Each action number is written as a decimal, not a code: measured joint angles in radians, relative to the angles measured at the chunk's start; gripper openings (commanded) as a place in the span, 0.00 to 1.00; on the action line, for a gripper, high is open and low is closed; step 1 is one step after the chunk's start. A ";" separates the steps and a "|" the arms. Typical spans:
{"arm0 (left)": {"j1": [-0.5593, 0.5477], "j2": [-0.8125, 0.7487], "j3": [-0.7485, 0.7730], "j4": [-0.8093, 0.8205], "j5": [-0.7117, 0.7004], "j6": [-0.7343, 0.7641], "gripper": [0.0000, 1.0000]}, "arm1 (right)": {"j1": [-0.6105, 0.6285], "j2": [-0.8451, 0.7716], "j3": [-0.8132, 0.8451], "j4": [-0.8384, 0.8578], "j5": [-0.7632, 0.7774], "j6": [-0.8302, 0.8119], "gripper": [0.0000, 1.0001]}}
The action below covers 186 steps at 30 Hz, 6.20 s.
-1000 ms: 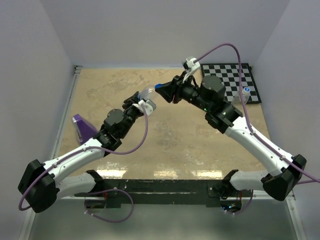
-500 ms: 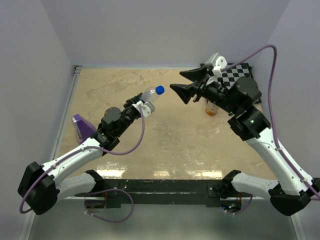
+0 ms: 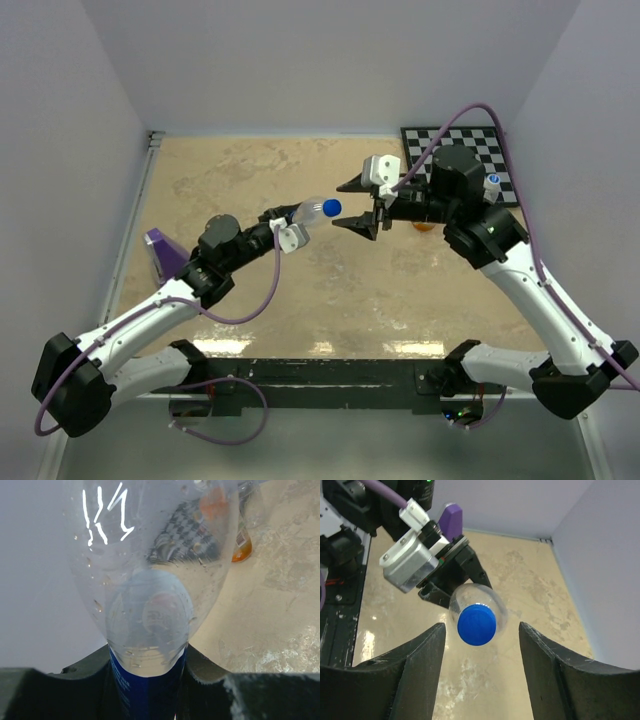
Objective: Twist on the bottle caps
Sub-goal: Screw the bottle cap onto the plastic bottle, then place the plastic bottle at the center of the board.
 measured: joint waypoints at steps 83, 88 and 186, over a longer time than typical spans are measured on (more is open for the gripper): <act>-0.025 -0.024 -0.016 0.177 -0.378 -0.072 0.29 | 0.044 -0.129 -0.080 0.361 0.351 0.484 0.78; -0.018 -0.051 -0.027 0.162 -0.184 -0.079 0.29 | 0.045 -0.113 -0.080 0.317 0.195 0.316 0.74; -0.051 0.036 0.031 0.091 -0.383 -0.194 0.37 | 0.109 0.142 -0.211 0.710 0.425 0.755 0.03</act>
